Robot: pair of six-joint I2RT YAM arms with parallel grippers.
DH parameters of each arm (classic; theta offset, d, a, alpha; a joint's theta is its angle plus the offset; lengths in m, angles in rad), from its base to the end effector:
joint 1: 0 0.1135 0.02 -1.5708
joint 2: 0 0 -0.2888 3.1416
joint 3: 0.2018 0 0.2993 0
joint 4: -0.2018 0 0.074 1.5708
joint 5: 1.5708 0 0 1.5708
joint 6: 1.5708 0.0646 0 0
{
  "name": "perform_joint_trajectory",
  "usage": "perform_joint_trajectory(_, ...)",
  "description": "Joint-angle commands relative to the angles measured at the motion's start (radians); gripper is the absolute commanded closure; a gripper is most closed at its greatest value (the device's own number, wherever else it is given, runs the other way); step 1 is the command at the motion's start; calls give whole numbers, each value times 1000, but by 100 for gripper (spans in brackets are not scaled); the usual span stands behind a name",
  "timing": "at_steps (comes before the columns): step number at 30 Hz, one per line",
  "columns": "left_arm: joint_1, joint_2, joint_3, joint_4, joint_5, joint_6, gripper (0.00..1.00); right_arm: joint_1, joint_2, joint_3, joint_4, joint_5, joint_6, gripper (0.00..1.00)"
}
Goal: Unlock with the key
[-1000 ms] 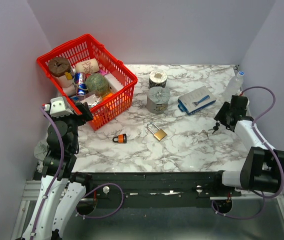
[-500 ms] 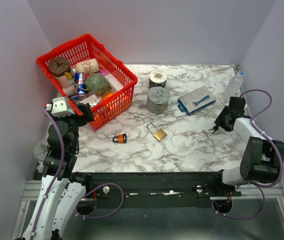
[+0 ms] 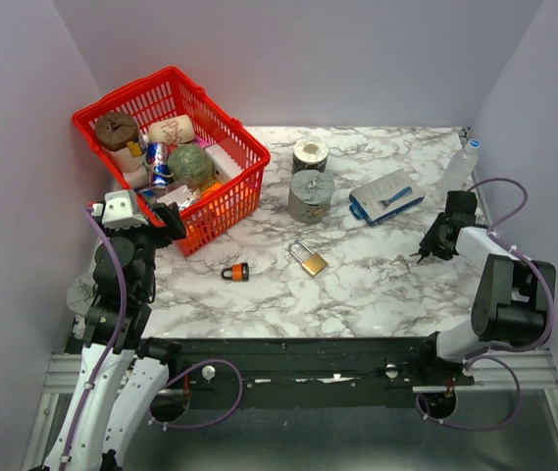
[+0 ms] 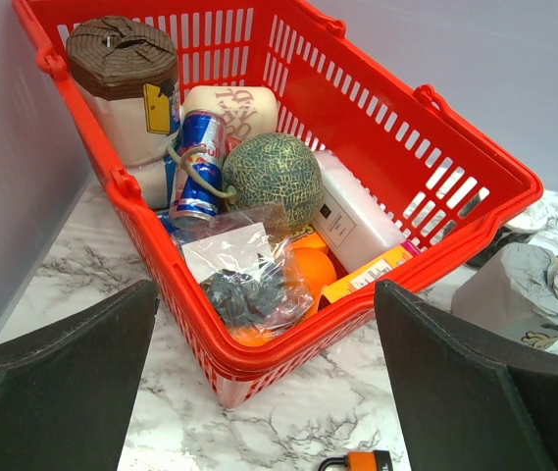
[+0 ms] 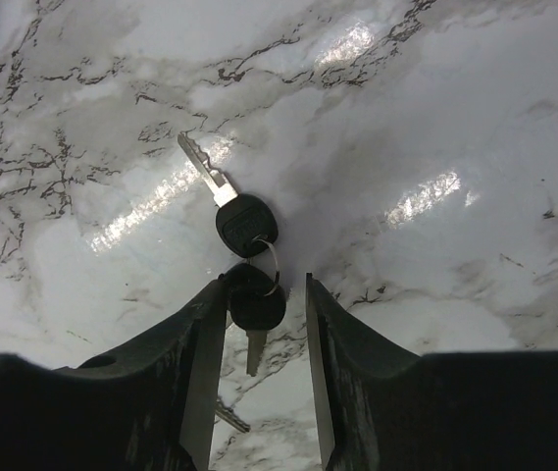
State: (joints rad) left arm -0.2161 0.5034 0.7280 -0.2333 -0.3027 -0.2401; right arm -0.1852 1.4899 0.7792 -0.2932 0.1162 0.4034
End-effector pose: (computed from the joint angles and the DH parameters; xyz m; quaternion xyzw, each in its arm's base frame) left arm 0.1752 -0.0188 0.3754 -0.1146 0.7007 -0.0531 0.7022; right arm 0.3252 -0.0685 0.1390 0.2936 0.9126 -0.0250 0.2836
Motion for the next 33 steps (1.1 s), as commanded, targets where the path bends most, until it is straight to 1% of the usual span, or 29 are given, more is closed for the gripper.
perform_joint_trajectory(1,-2,-2,-10,-11,11,5,1,-10,47,38,-34,-13,-5,58)
perform_joint_trajectory(5,-2,-5,-10,-11,11,5,1,-8,61,48,-38,-18,-11,65)
perform_joint_trajectory(6,-3,-6,-12,-11,11,5,1,-8,63,49,-40,-21,-14,69)
perform_joint_trajectory(11,-3,-3,-12,-12,13,7,1,-8,56,46,-38,-26,-17,80)
perform_joint_trajectory(12,-3,-5,-12,-12,14,7,1,-8,52,43,-37,-27,-17,85)
perform_joint_trajectory(15,-3,-2,-12,-11,23,7,1,-10,27,28,-23,-41,-18,94)
perform_joint_trajectory(16,-3,-3,-12,-11,34,10,1,-8,23,25,-15,-43,-18,99)
perform_joint_trajectory(20,-5,1,-18,3,82,12,1,-8,-22,6,11,-101,-34,99)
perform_joint_trajectory(23,-8,12,-22,20,151,24,1,-8,-91,-6,31,-191,-63,99)
perform_joint_trajectory(25,-11,20,-22,31,194,28,1,-7,-169,-20,51,-265,-83,99)
perform_joint_trajectory(26,-19,29,-24,41,236,33,1,-7,-201,-35,60,-297,-89,99)
perform_joint_trajectory(27,-22,35,-21,45,250,45,1,-7,-230,-41,69,-364,-103,99)
perform_joint_trajectory(29,-40,69,-15,46,266,50,2,-2,-307,-41,86,-439,-109,99)
perform_joint_trajectory(30,-63,82,-3,49,293,58,3,3,-325,-37,88,-513,-112,99)
perform_joint_trajectory(32,-92,137,17,64,353,59,4,30,-370,-20,85,-571,-113,99)
perform_joint_trajectory(33,-126,159,43,72,411,59,4,42,-381,1,82,-616,-113,99)
